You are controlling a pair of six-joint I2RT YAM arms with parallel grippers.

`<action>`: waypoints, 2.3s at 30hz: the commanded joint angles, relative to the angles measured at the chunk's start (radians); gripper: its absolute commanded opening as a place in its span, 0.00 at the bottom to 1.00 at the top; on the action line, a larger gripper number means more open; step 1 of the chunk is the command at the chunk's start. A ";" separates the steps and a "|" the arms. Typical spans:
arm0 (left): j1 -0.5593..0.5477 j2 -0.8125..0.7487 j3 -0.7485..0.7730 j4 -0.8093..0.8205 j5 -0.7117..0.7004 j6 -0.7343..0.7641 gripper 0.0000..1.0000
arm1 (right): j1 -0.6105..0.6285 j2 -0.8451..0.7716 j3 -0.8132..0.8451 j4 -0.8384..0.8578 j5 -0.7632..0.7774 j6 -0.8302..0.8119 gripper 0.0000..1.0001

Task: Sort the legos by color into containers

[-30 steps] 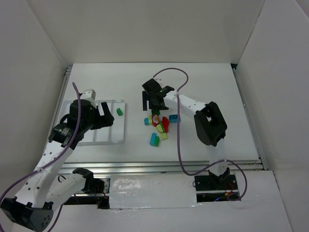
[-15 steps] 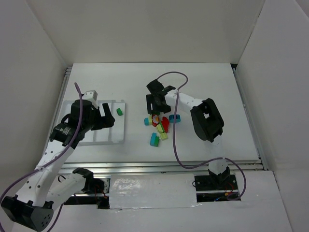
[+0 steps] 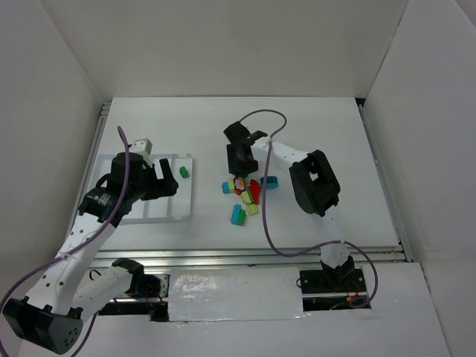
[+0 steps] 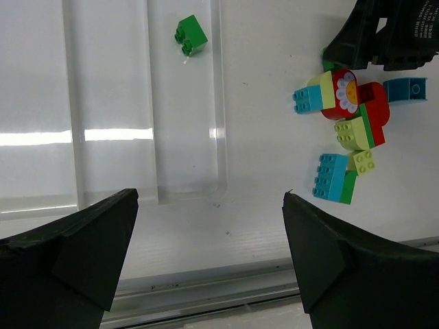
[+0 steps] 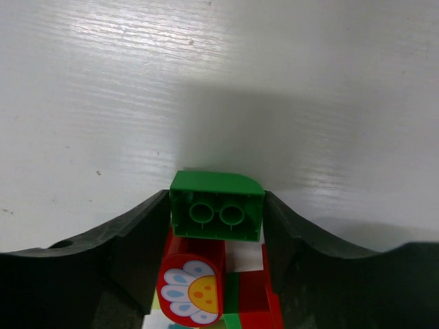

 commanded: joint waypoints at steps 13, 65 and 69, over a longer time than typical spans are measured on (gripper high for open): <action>-0.003 0.000 0.022 0.020 0.003 0.029 0.99 | 0.006 -0.001 0.079 -0.027 0.099 0.013 0.01; 0.019 -0.154 0.037 -0.069 -0.325 -0.098 1.00 | 0.344 0.032 0.283 0.109 0.070 0.073 0.81; 0.020 -0.162 0.032 -0.064 -0.314 -0.094 0.99 | 0.315 -0.134 0.041 0.186 0.065 0.081 0.81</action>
